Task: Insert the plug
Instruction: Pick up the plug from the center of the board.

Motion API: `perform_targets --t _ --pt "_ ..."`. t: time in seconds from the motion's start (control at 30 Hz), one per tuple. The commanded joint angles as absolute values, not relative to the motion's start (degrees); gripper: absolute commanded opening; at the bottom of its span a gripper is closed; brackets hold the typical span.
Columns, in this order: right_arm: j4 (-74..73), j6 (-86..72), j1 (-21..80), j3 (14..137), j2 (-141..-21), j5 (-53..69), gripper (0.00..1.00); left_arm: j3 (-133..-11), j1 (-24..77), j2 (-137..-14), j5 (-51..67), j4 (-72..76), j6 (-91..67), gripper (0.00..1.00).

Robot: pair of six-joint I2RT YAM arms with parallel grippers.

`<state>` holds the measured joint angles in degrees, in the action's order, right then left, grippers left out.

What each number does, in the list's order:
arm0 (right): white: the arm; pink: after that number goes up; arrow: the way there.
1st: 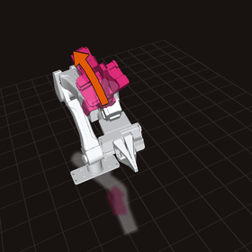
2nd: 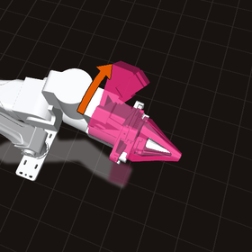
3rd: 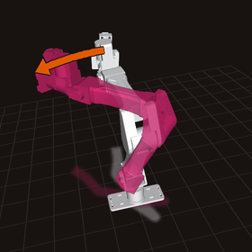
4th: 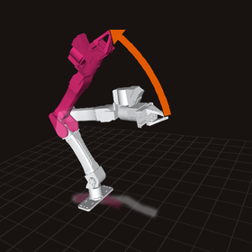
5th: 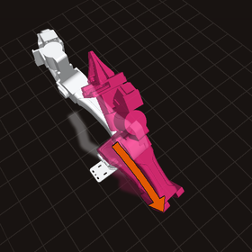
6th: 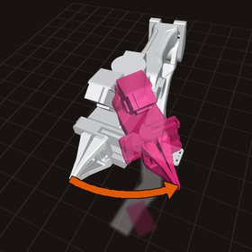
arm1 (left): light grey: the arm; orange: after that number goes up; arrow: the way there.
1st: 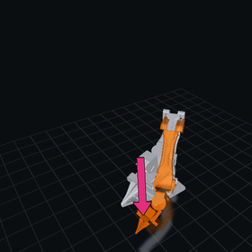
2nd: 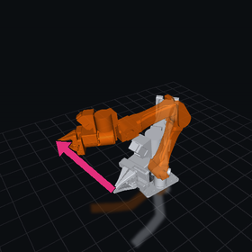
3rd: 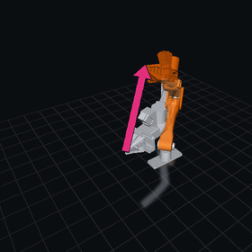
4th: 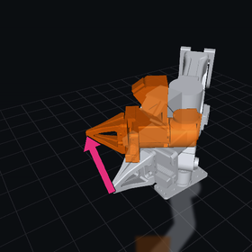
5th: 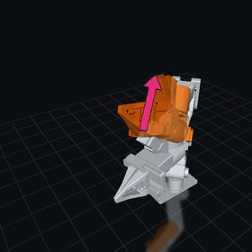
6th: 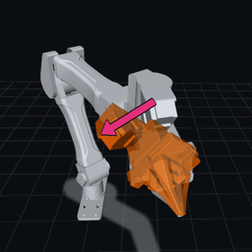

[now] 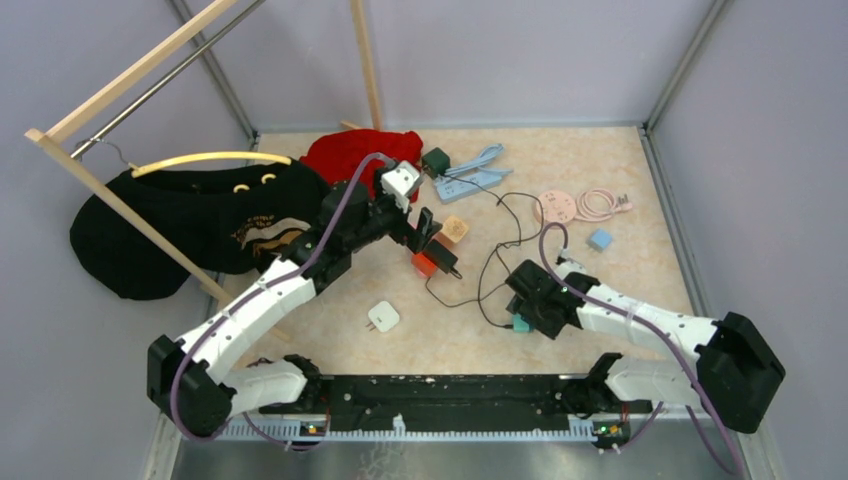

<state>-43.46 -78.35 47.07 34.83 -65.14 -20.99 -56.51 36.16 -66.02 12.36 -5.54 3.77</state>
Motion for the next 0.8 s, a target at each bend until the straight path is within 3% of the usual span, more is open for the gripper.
perform_targets --t 0.0,0.17,0.37,0.77 --pt "-43.9 -80.0 46.9 35.2 -64.3 -20.1 0.66 -55.7 36.2 -63.9 10.1 -0.4 6.0 0.99" --pt "-39.8 -76.7 47.6 34.3 -64.7 -17.1 0.66 -55.9 36.2 -63.5 9.6 -0.7 6.5 0.99" --pt "-39.9 -86.3 50.3 33.3 -64.1 -13.6 0.79 -55.7 36.1 -63.6 8.2 -1.2 6.5 0.99" --pt "-33.0 -80.2 50.0 33.1 -67.2 -23.7 0.73 -55.6 36.1 -63.2 7.0 -1.7 6.7 0.99"
